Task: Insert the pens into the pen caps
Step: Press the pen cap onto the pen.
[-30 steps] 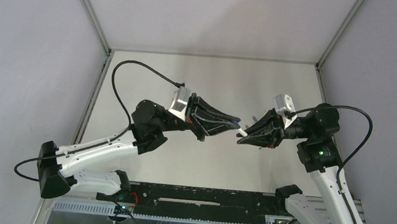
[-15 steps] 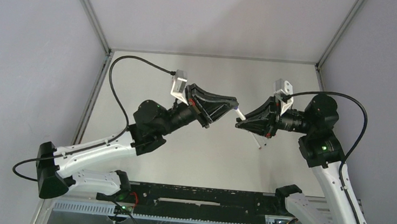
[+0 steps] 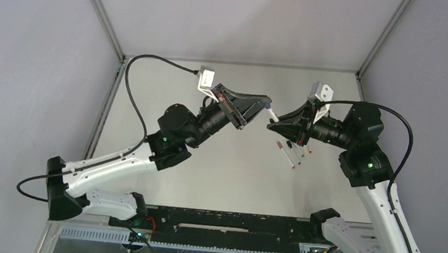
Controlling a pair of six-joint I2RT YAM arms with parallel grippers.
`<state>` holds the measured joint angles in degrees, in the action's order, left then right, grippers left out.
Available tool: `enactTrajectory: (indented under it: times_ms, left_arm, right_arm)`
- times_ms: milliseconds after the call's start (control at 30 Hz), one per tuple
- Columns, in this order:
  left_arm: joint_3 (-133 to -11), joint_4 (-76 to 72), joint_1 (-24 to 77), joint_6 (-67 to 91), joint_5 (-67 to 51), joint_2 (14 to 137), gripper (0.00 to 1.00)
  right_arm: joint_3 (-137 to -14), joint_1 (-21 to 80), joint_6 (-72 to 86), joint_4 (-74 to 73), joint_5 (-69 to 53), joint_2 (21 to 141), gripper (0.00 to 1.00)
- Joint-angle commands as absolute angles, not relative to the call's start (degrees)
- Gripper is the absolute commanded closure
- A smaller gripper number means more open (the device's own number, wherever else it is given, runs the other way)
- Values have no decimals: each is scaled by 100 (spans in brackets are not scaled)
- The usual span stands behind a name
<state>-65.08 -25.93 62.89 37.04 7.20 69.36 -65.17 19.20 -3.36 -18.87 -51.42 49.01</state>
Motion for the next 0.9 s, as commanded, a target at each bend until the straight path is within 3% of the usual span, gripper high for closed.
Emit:
enactTrajectory:
  times_ms: [0,233,567,867]
  left_arm:
    - [-6732,-1586,6557,3952,62,7221,100]
    - [-6847,-1527,6294,4053,-1701,7482,100]
    - [-6732,-1224,6045,4685,-3191,7713,100]
    - [-6871,-550,6007,4940,-3220,8055,100]
  right_arm:
    - [-6949,2003,-526,-1284,-4470,5031,100]
    - [-7079,1948,-33,-869,-4915,5101,100]
    - [-7181,1714,-163,-379,-5664,5075,100]
    - [-7183,1901,-878,-755,-4801,5113,100]
